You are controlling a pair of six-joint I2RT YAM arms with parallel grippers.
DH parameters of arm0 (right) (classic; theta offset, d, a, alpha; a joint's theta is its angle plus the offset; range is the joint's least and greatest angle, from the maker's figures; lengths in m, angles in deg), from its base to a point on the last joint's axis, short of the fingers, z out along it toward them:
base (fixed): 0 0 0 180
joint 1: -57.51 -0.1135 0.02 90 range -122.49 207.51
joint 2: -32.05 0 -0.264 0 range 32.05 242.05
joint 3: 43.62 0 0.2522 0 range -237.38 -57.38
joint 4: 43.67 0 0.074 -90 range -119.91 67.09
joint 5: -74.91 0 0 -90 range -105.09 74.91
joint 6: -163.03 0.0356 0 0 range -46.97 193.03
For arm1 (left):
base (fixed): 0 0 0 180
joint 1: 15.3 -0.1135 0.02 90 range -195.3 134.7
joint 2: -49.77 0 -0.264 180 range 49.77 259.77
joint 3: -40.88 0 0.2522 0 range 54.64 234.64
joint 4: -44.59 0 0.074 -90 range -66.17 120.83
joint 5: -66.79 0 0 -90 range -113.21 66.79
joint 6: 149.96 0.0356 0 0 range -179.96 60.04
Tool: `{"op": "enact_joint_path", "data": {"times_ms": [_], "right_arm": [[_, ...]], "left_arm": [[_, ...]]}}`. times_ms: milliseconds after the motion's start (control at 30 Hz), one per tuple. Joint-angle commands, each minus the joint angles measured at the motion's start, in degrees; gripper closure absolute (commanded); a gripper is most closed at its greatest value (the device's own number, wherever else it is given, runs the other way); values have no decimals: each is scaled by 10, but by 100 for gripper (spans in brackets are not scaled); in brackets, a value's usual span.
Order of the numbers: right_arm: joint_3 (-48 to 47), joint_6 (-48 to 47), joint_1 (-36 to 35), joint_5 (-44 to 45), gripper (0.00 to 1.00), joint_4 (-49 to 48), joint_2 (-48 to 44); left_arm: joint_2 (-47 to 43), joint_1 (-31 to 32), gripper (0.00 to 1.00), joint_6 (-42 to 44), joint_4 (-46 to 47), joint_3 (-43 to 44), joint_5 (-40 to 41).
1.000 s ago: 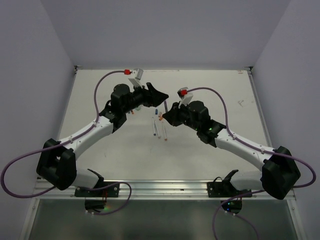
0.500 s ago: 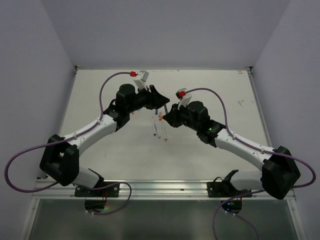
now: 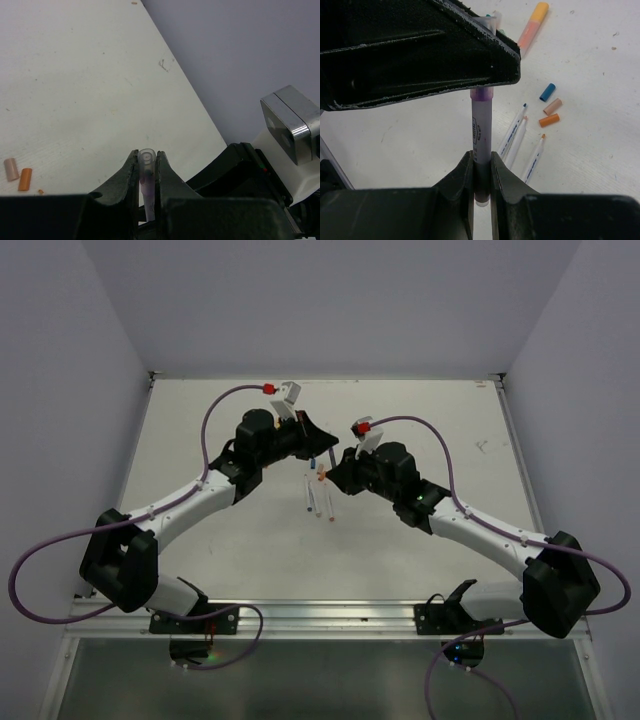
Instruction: Open the pen caps
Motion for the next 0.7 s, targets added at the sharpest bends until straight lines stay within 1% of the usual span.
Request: {"op": "enact_joint_path", "data": {"times_ms": [0,100,267,400,500,667], "right_arm": [[-14,-9,-1,-2,100,-8,-5],[-1,-16,-1,2,100,-4,-9],[53,-24,-1,-5,100,-1,-32],[87,-36,-1,-4,100,12,-52],[114,-45,-1,-5,100,12,-67],[136,-55,-1,-7,100,18,-79]], "left_arm": [[-1,6,100,2,6,18,14],[-12,6,100,-7,7,17,44],[-39,1,100,-4,-2,32,120],[-46,-21,100,-44,-7,49,168],[-53,-38,100,-68,7,55,213],[-66,-47,100,-93,23,60,277]]}}
